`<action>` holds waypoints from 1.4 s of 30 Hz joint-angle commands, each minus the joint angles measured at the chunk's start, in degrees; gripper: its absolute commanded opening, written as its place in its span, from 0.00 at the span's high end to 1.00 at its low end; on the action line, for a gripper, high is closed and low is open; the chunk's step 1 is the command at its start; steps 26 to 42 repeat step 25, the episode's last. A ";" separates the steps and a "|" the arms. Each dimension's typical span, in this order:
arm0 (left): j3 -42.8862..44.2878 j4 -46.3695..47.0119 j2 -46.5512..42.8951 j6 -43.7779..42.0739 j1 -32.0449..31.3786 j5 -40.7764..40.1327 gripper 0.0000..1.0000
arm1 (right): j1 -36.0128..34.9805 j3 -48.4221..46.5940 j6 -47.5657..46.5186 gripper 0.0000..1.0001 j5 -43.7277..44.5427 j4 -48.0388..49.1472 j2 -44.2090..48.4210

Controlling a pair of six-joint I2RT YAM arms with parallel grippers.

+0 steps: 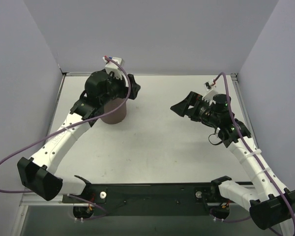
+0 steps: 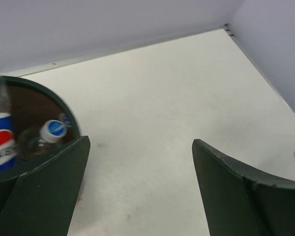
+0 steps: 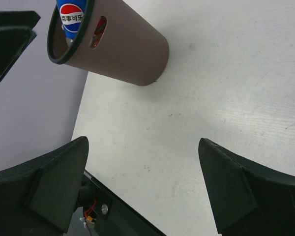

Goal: Put the plastic bottles in the bin

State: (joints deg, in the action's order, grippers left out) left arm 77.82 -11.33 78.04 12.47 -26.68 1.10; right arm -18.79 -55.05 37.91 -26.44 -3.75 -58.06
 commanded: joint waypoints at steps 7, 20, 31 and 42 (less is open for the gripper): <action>-0.82 -15.19 -5.26 8.27 -14.81 -3.74 0.02 | -0.20 0.55 0.85 0.12 6.48 -4.77 3.83; -2.50 -22.15 -9.22 4.23 -14.63 -10.16 0.03 | -0.29 1.79 -0.29 0.11 9.12 -7.68 5.95; 0.40 -24.35 -6.86 3.18 -14.72 -9.54 0.02 | -0.37 1.17 -0.56 0.11 9.74 -7.68 5.86; 0.40 -24.35 -6.86 3.18 -14.72 -9.54 0.02 | -0.37 1.17 -0.56 0.11 9.74 -7.68 5.86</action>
